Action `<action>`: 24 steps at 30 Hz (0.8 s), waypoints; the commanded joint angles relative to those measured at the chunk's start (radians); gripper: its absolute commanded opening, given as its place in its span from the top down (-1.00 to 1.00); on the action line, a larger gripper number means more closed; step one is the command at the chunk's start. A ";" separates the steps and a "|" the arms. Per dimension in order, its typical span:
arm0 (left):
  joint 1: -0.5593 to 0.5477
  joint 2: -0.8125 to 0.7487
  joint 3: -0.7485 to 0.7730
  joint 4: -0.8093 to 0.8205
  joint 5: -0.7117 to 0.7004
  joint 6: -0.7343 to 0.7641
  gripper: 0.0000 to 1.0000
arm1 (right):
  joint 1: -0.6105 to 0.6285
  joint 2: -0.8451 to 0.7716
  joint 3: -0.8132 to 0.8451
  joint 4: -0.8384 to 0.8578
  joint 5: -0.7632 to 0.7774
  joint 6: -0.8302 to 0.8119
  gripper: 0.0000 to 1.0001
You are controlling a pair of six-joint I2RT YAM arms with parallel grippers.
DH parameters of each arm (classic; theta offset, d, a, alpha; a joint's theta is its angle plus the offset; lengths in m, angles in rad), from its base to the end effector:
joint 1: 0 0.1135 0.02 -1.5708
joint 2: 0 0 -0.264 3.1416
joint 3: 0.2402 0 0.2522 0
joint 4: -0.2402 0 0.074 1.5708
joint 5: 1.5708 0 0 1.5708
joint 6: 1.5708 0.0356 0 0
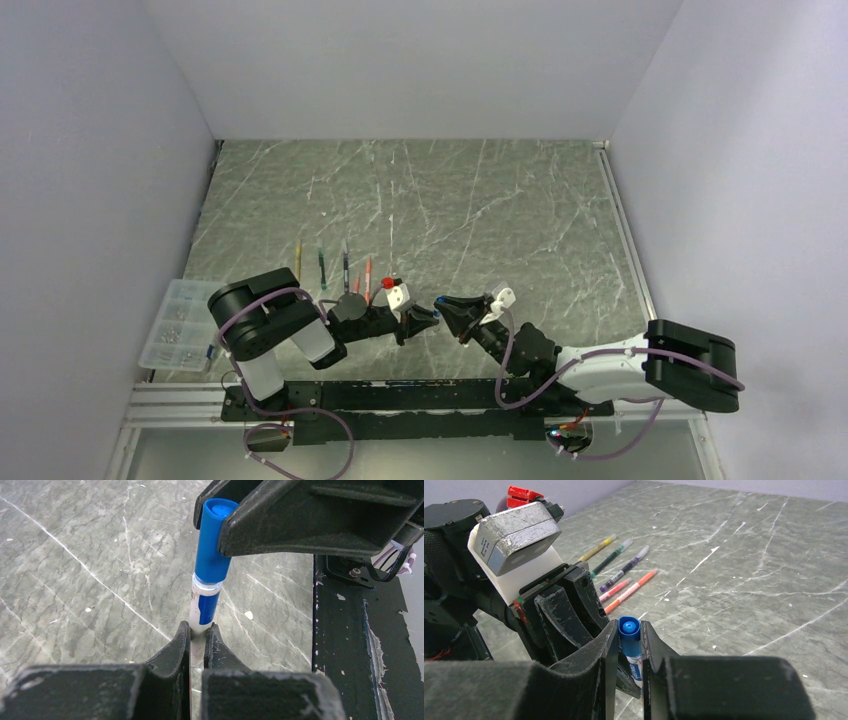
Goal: Insert the pens into the pen caps
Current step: Press the pen cap onto the pen.
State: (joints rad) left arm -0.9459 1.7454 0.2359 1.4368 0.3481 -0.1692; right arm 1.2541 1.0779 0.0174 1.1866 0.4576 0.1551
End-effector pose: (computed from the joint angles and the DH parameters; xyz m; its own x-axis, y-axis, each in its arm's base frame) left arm 0.1352 -0.2082 0.1249 -0.2038 0.0119 -0.9789 0.9405 0.2800 -0.1924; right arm 0.0686 0.1587 0.1750 -0.0719 0.2256 -0.9716 -0.7135 0.6691 0.2082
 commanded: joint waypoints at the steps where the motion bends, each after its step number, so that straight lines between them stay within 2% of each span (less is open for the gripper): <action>1: 0.031 -0.004 0.034 0.114 -0.111 0.001 0.99 | 0.068 0.016 -0.077 -0.089 0.006 0.002 1.00; 8: 0.030 -0.013 0.024 0.114 -0.115 -0.004 0.84 | 0.104 0.034 -0.063 -0.124 0.064 0.005 1.00; 18: 0.030 -0.033 0.028 0.114 -0.095 -0.003 0.45 | 0.176 0.082 -0.002 -0.238 0.226 0.017 1.00; 24: 0.032 -0.032 0.031 0.115 -0.093 -0.005 0.38 | 0.189 0.075 0.029 -0.340 0.272 0.044 1.00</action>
State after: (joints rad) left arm -0.9352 1.7451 0.2359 1.4330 0.3328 -0.1780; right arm 1.4181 1.1210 0.0616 1.1339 0.7277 0.1490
